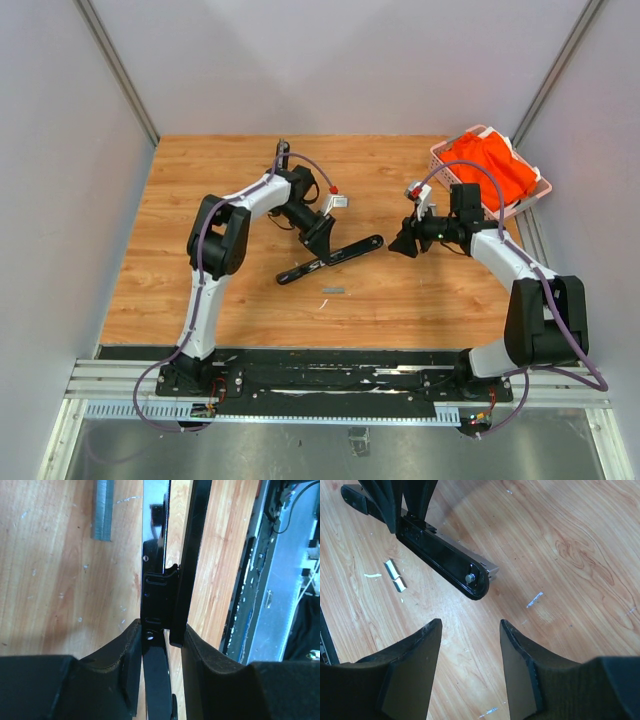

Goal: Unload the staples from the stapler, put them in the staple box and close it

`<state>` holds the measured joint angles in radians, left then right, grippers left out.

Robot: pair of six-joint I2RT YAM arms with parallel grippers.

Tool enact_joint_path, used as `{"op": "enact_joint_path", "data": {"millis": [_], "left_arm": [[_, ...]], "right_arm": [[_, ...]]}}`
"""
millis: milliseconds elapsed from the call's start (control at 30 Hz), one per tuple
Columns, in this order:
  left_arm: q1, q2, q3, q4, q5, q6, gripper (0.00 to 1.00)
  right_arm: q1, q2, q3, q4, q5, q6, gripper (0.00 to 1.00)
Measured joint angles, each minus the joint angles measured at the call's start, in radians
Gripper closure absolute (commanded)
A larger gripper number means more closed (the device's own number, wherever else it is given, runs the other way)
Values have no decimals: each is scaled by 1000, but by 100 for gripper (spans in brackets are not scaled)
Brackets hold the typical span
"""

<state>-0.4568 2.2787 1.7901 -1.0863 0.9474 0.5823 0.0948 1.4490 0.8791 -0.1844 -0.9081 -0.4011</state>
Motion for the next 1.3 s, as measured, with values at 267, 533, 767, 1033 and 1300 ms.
{"op": "enact_joint_path", "data": {"millis": [267, 533, 767, 1033, 1300], "left_arm": [[31, 10, 25, -43, 10, 11, 97], [38, 9, 45, -43, -93, 19, 97], [37, -76, 3, 51, -245, -23, 96], [37, -241, -114, 211, -378, -89, 95], [34, -301, -251, 377, -589, -161, 95]], "right_arm": [[0, 0, -2, 1, -5, 1, 49], [0, 0, -6, 2, -7, 1, 49], [0, 0, -8, 3, -8, 1, 49], [0, 0, -8, 4, -8, 1, 49], [0, 0, -8, 5, -8, 1, 49]]}}
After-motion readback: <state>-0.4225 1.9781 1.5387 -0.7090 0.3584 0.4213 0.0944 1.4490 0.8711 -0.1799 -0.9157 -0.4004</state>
